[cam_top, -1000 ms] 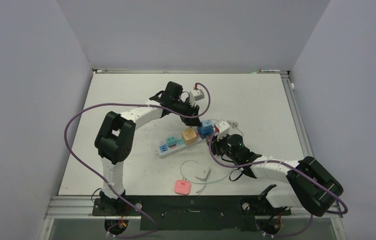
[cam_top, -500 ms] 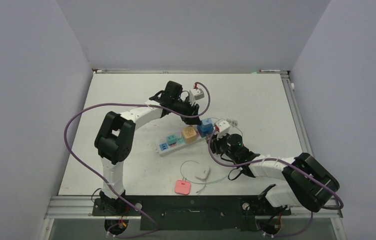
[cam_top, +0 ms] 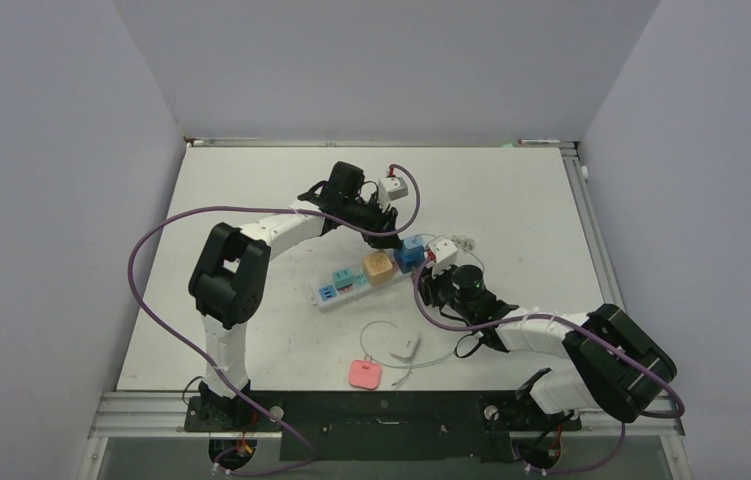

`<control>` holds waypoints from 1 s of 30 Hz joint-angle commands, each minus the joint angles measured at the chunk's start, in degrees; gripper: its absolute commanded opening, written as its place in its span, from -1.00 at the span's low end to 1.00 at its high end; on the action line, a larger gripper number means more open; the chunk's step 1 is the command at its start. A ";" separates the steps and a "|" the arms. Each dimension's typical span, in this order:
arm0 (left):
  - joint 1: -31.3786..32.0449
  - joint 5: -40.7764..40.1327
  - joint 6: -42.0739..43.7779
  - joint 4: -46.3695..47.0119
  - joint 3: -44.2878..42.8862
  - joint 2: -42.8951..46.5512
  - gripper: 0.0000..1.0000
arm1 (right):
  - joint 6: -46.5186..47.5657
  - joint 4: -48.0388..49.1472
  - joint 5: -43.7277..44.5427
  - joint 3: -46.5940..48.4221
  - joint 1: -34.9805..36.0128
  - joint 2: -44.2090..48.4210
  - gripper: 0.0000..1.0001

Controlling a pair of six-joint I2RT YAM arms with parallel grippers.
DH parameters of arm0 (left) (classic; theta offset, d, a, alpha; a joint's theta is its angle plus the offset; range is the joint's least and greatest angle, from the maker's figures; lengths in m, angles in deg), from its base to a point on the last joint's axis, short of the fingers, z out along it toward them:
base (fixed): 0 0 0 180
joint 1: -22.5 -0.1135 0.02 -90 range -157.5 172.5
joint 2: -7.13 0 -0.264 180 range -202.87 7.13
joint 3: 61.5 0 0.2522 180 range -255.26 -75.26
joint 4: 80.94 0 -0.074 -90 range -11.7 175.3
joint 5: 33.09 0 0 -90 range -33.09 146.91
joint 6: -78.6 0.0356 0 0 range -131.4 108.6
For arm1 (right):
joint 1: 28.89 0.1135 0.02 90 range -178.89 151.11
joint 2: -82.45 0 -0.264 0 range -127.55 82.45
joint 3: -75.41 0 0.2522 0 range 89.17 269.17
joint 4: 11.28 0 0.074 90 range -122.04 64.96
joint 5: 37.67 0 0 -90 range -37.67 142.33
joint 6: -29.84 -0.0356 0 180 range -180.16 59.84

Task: Insert the plug
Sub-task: Insert the plug into the socket.

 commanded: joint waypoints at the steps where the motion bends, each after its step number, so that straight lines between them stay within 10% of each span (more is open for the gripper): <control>1: 3.72 2.57 1.50 -7.14 2.04 -1.93 -0.31 | 4.20 4.21 -3.24 5.20 -1.28 1.11 -0.89; 16: 3.72 2.92 2.81 -8.29 1.55 -1.94 -0.35 | 4.23 3.84 -17.25 6.02 -8.40 0.00 -0.89; 30: 3.98 3.05 2.47 -8.34 1.70 -2.07 -0.38 | 3.36 5.37 -2.97 5.54 -2.81 1.34 -0.89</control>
